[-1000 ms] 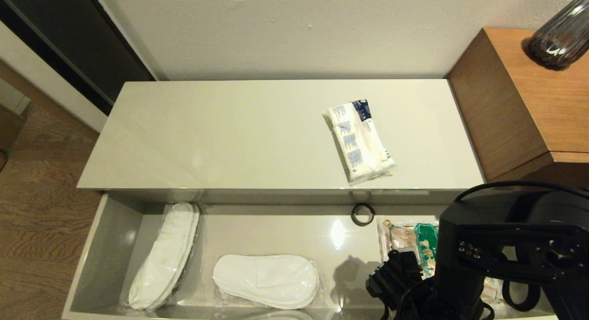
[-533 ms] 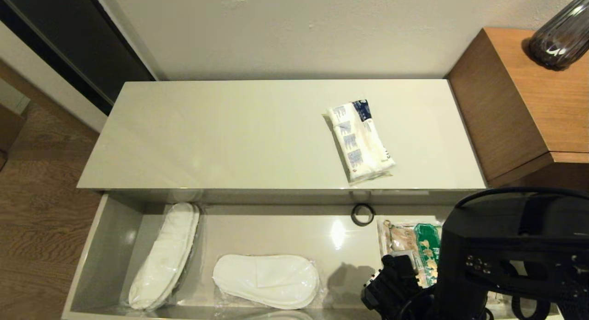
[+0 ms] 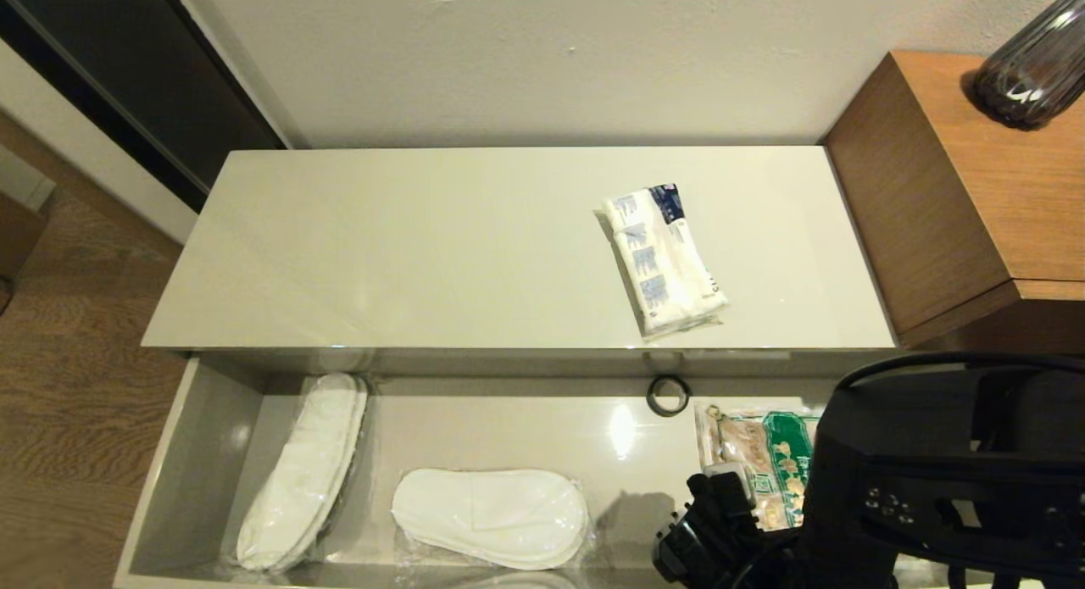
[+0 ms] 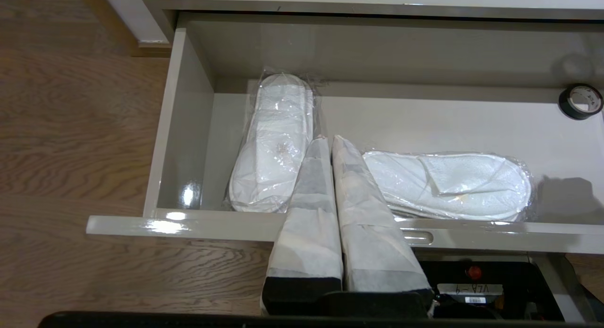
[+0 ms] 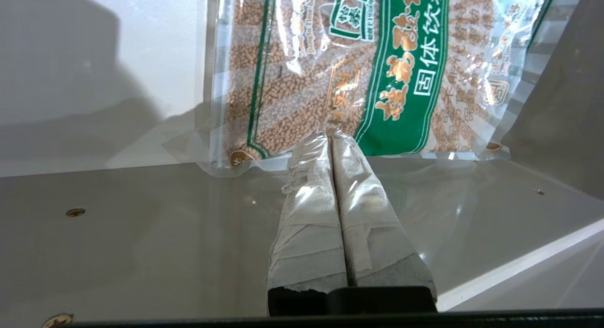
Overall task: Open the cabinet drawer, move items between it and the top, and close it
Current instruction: Take out the solid drinks from the drawer
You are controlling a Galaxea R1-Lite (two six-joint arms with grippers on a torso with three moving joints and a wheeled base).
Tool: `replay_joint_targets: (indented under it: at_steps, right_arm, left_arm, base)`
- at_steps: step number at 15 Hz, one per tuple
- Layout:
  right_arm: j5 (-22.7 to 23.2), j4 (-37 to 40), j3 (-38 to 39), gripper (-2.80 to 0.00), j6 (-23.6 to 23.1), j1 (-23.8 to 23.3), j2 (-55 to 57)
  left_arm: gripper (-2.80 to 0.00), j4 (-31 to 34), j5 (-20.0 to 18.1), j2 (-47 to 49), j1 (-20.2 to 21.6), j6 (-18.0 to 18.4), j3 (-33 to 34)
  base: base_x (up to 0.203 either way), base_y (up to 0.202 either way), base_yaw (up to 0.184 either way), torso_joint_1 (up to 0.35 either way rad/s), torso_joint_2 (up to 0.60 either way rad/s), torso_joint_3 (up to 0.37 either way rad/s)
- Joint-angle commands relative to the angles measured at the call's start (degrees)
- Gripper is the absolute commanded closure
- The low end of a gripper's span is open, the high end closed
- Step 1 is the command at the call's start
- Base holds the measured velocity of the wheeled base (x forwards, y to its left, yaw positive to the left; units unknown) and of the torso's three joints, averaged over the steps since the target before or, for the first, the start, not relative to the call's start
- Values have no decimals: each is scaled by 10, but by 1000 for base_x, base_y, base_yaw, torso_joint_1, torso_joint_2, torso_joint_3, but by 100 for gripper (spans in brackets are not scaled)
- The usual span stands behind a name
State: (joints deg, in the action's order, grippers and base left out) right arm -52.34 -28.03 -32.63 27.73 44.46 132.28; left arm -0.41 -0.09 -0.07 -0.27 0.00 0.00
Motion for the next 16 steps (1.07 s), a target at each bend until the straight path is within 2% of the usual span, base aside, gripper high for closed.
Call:
replay_joint_targets:
  at_steps: [1,5,11,14,16]
  right_arm:
    - [-11,-2,-2,0,1,-1,6]
    - [-27,3,-48,0,-4,-31,-4]
    - [-32,0,-69,0,-8,-32,18]
    - [-47,3,-110,0,-13,-34,39]
    - [-49,2,-128,0,-35,-38,44]
  left_arm:
    - [0,0,0,1,-1,0,0]
    - [0,0,0,1,0,0,0]
    - [0,0,0,1,-1,0,0]
    - [0,0,0,1,0,0,0]
    - [0,0,0,1,0,0,0]
  base:
    - [0,0,0,0,0,0]
    - [0,0,0,0,0,0]
    - [0,0,0,0,0,0]
    - [0,0,0,0,0,0]
    - [0,0,0,0,0,0]
